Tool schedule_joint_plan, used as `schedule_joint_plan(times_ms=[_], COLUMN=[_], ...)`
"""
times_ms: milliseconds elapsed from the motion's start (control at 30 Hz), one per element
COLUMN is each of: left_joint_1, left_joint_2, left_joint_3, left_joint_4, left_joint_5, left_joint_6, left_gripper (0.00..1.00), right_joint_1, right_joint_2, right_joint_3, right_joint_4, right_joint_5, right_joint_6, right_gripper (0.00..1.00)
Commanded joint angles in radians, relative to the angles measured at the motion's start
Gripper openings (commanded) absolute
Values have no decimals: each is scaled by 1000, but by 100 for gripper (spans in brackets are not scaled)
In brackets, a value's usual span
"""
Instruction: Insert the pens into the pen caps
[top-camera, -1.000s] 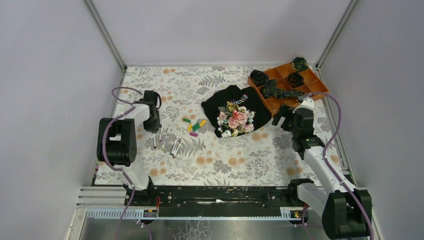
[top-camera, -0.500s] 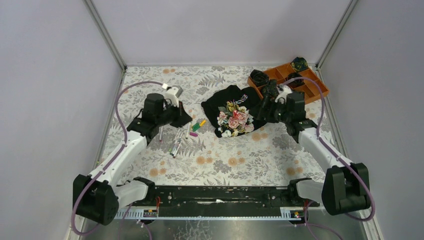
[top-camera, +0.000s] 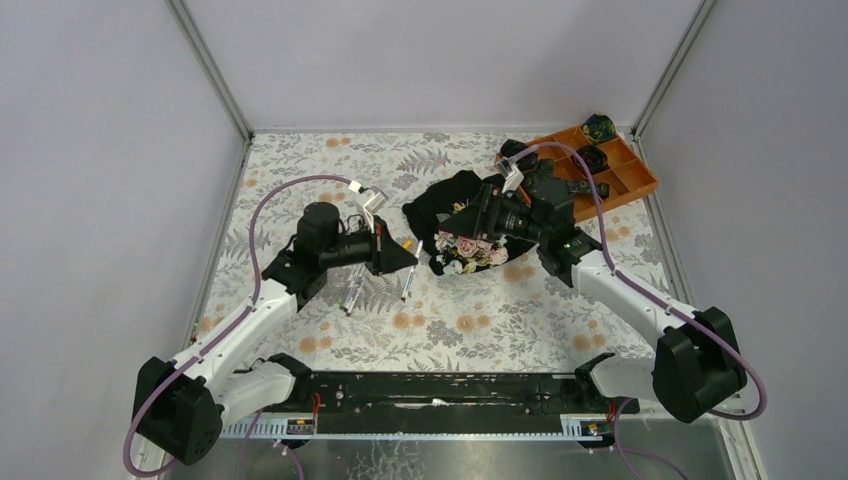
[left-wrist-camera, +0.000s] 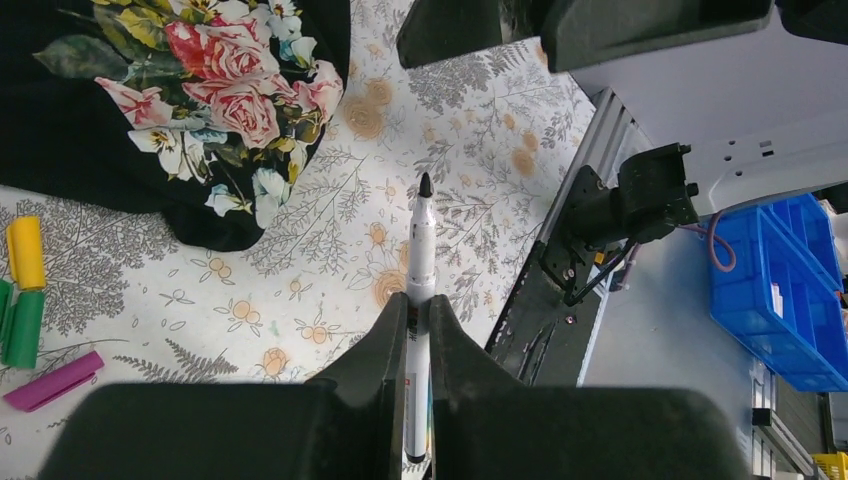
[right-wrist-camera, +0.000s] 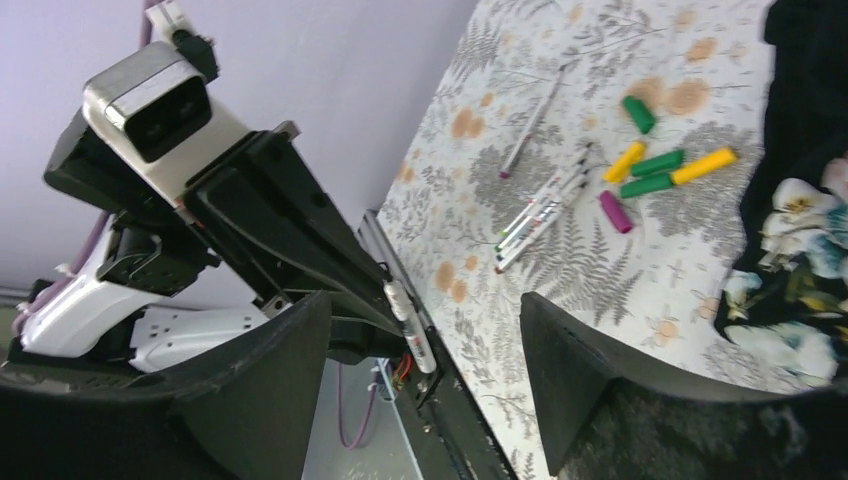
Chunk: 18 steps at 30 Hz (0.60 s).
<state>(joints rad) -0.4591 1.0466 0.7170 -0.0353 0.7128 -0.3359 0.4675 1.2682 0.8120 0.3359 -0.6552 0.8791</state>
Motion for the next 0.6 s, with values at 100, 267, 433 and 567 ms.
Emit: schedule_joint_plan(times_ms=[100, 267, 433, 567], left_joint_1=[-21, -27, -33, -35], left_joint_2=[-2, 0, 6, 2], left_joint_3=[8, 9, 4, -7], left_joint_4=[88, 107, 116, 140], left_joint_5=[39, 36, 38, 32], left_joint_6=[-28, -39, -45, -60], left_gripper=[0, 0, 0, 0], right_joint_1=[98, 145, 178, 190], right_joint_2=[38, 69, 95, 110], right_joint_3=[76, 98, 113, 118], right_joint_4=[66, 45, 45, 45], right_joint_5=[-20, -15, -22, -25], right_joint_6=[30, 7, 2, 3], right_gripper=[65, 55, 43, 17])
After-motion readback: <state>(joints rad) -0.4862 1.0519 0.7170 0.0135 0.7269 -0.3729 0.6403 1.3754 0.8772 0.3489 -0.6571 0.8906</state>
